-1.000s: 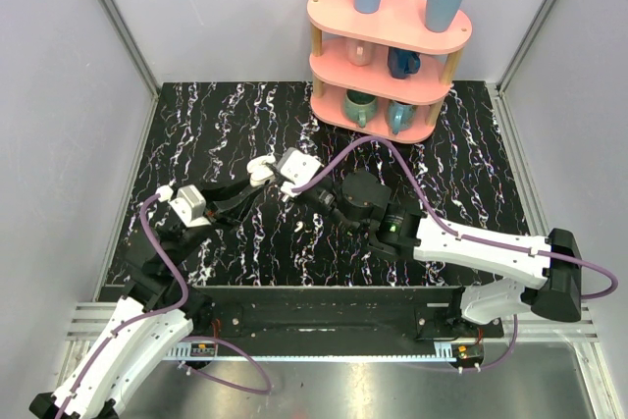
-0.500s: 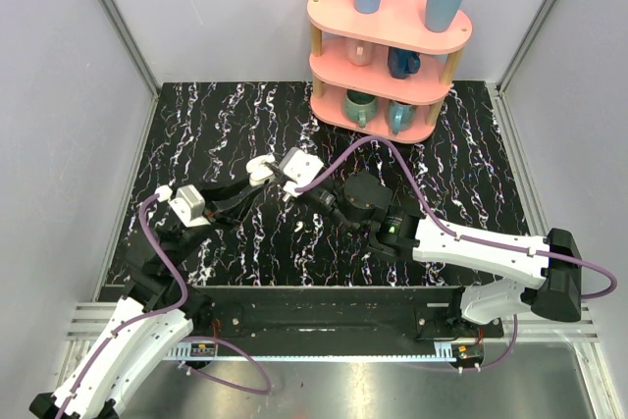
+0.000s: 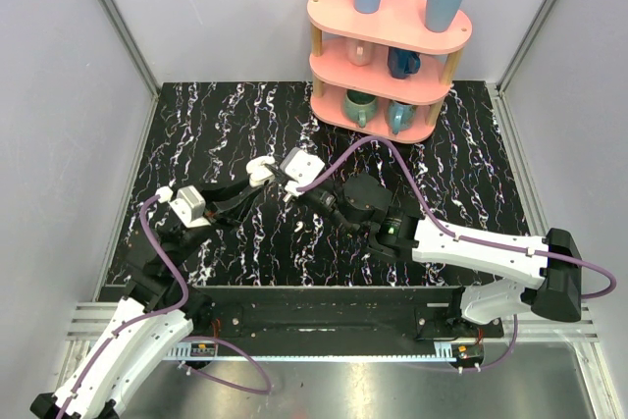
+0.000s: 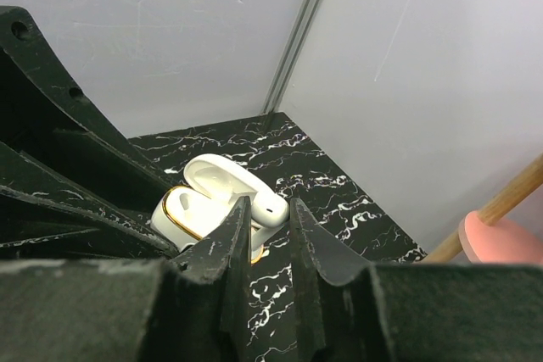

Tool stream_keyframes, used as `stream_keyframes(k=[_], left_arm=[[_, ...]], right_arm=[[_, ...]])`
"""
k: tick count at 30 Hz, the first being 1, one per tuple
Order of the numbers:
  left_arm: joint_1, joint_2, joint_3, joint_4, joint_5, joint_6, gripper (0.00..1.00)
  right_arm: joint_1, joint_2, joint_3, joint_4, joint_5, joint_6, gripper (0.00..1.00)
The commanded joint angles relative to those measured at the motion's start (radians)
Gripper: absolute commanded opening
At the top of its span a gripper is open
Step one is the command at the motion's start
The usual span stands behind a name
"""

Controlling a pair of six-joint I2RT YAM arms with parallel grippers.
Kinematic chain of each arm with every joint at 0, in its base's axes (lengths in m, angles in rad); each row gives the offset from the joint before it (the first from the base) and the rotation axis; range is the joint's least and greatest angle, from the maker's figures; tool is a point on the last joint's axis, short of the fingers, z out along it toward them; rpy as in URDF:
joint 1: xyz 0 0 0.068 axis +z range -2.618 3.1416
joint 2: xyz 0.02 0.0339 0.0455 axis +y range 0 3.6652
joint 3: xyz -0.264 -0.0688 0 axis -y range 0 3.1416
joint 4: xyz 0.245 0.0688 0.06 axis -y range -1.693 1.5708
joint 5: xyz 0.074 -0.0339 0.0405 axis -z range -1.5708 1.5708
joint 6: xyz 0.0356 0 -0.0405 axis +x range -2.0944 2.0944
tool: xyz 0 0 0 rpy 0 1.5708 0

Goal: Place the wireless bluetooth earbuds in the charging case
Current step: Insert the right earbud into the right side groove of the charging case.

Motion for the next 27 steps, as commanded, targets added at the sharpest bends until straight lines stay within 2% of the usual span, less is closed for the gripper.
stream_keyframes(k=[1, 10, 19, 27], left_arm=[[0.003, -0.002, 0.011, 0.072, -0.025, -0.012, 0.0], [0.003, -0.008, 0.007, 0.078, -0.044, -0.016, 0.0], [0.003, -0.007, 0.007, 0.076, -0.033, -0.021, 0.0], [0.003, -0.002, 0.007, 0.076, -0.031, -0.021, 0.0]], right_arm=[[0.012, -0.027, 0.004, 0.05, -0.014, 0.016, 0.15], [0.015, -0.03, -0.022, 0.061, -0.001, 0.025, 0.15], [0.018, -0.01, -0.052, 0.184, 0.042, 0.002, 0.15], [0.019, 0.014, -0.036, 0.201, 0.055, -0.003, 0.15]])
